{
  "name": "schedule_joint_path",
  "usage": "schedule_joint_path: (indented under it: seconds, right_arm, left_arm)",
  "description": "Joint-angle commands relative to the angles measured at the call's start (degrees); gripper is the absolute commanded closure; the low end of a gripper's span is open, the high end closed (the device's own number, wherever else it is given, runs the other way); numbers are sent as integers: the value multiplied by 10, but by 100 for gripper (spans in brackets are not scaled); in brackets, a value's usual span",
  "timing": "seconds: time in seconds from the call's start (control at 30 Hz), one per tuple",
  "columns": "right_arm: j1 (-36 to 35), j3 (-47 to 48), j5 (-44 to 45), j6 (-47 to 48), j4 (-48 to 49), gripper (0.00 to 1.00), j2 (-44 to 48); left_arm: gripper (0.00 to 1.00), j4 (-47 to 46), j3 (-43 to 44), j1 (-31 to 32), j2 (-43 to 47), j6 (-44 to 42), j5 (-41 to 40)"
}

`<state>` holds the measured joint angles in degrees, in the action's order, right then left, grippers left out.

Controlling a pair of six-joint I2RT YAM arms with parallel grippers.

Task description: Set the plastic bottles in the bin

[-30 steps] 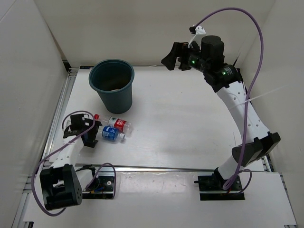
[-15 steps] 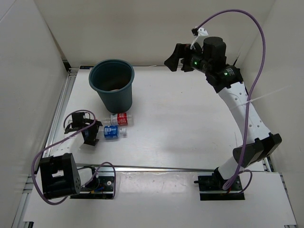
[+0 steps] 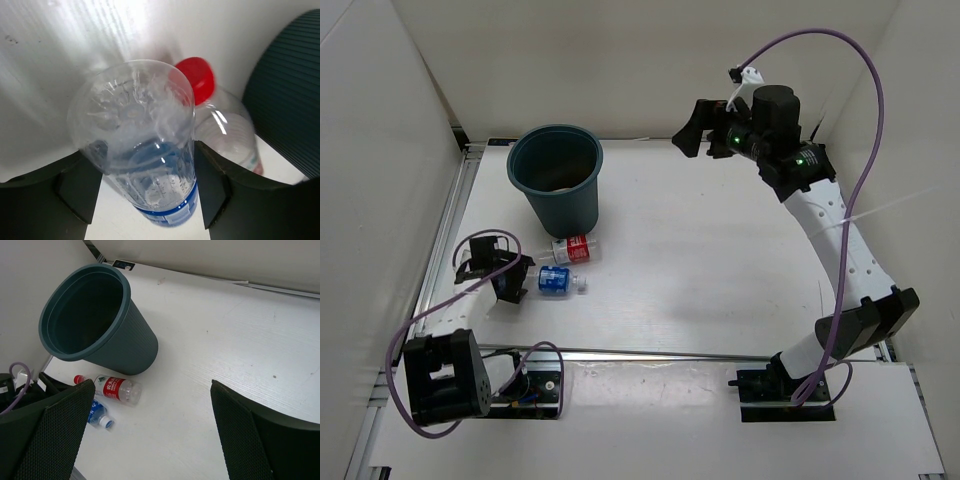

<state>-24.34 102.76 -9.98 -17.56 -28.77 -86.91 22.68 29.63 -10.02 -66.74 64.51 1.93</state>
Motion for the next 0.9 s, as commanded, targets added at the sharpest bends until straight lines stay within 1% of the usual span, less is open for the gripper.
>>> schedule_joint_path:
  seconds: [0.0, 0.2, 0.27, 0.33, 0.4, 0.63, 0.83, 0.87]
  right_arm:
    - [3, -9, 6, 3, 24, 0, 18]
    - [3, -9, 0, -2, 24, 0, 18]
    - [3, -14, 0, -2, 24, 0, 18]
    - [3, -14, 0, -2, 24, 0, 18]
    - [3, -14, 0, -2, 24, 0, 18]
    - [3, -25, 0, -12, 24, 0, 18]
    - [3, -30, 0, -18, 24, 0, 18]
    - [3, -30, 0, -18, 24, 0, 18]
  left_arm:
    - [46, -1, 1, -3, 46, -25, 2]
    - [48, 23, 1, -13, 129, -61, 2]
    - [48, 29, 16, -13, 151, -72, 7]
    - [52, 35, 31, -13, 178, -84, 14]
    - [52, 35, 43, -13, 197, -93, 26]
    - [54, 47, 118, -13, 229, -118, 54]
    - [55, 65, 169, -13, 241, -160, 81]
    - [58, 70, 181, -13, 247, -160, 86]
